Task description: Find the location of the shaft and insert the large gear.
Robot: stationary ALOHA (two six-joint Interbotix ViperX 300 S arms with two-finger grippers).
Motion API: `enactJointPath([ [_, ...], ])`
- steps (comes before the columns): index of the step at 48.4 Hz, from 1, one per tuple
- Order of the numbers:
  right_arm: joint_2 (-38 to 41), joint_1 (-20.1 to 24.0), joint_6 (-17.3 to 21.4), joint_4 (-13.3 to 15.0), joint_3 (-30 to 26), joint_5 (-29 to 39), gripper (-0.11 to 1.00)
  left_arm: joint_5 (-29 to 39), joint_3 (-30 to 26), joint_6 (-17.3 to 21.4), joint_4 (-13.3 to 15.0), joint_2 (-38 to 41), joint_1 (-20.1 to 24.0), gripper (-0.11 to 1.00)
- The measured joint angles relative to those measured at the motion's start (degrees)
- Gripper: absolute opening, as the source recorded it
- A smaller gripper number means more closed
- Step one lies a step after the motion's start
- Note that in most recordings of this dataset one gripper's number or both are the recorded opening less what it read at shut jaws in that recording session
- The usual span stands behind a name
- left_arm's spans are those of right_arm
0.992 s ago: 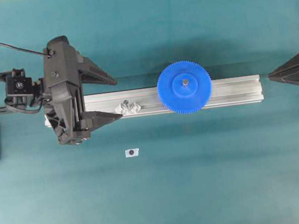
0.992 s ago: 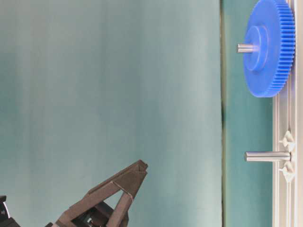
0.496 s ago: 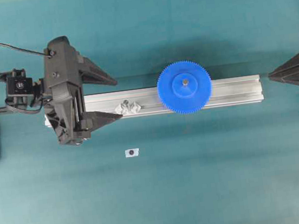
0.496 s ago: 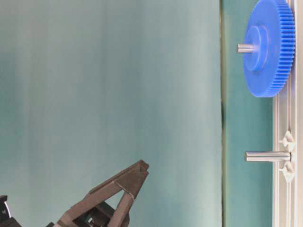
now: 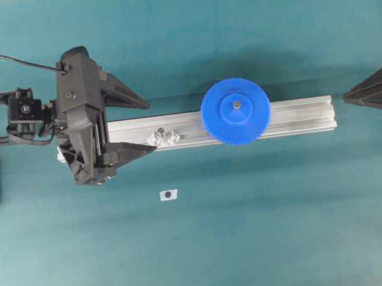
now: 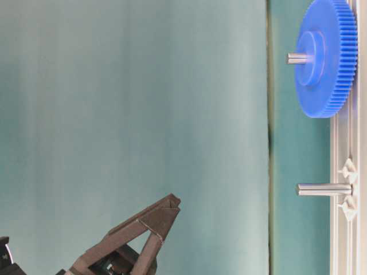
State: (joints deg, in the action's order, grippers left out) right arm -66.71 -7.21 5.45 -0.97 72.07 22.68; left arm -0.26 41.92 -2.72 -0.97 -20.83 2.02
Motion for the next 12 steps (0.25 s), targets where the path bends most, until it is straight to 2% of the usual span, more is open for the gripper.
enactJointPath([
  [12,0.00,-0.09,0.00,0.00,0.00,0.00,0.05,0.00,0.00,0.00,0.00,0.00,0.00,0.90],
])
